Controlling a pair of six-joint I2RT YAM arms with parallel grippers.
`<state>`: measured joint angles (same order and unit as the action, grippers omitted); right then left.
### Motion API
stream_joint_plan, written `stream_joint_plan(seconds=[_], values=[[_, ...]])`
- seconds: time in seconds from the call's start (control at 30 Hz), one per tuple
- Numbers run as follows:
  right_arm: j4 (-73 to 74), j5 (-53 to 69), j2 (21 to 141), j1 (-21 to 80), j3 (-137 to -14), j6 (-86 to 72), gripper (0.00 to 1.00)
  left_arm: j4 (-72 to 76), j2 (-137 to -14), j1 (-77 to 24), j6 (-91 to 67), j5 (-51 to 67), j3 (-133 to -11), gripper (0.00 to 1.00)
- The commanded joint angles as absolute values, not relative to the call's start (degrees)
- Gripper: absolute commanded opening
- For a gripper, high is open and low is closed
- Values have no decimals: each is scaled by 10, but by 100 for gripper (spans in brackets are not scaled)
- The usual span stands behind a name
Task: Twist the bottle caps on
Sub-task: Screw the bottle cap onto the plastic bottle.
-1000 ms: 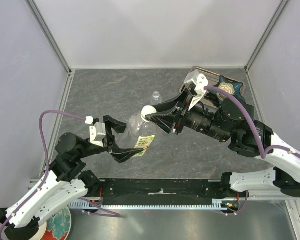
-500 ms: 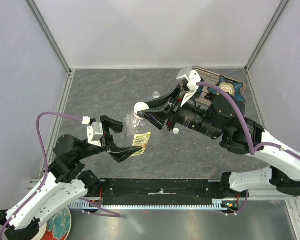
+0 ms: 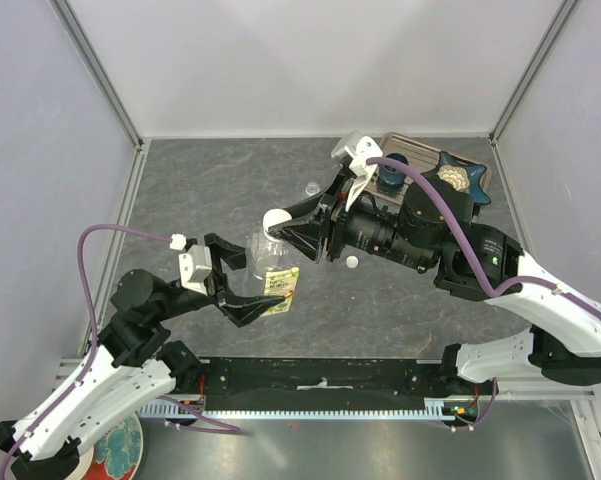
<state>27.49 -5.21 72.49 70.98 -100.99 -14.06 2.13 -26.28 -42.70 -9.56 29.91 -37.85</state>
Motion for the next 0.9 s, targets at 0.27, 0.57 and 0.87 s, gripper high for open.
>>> stream_joint_plan(seconds=[0.27,0.57,0.87], values=[[346,-33,737,721,-949,-163,0,108,-264,-410,-108,196,-398,2],[305,-39,738,720,-924,-173,0,117,-264,-403,-121,172,-398,2],[286,-52,746,722,-910,-185,0,127,-265,-401,-100,181,-397,2]])
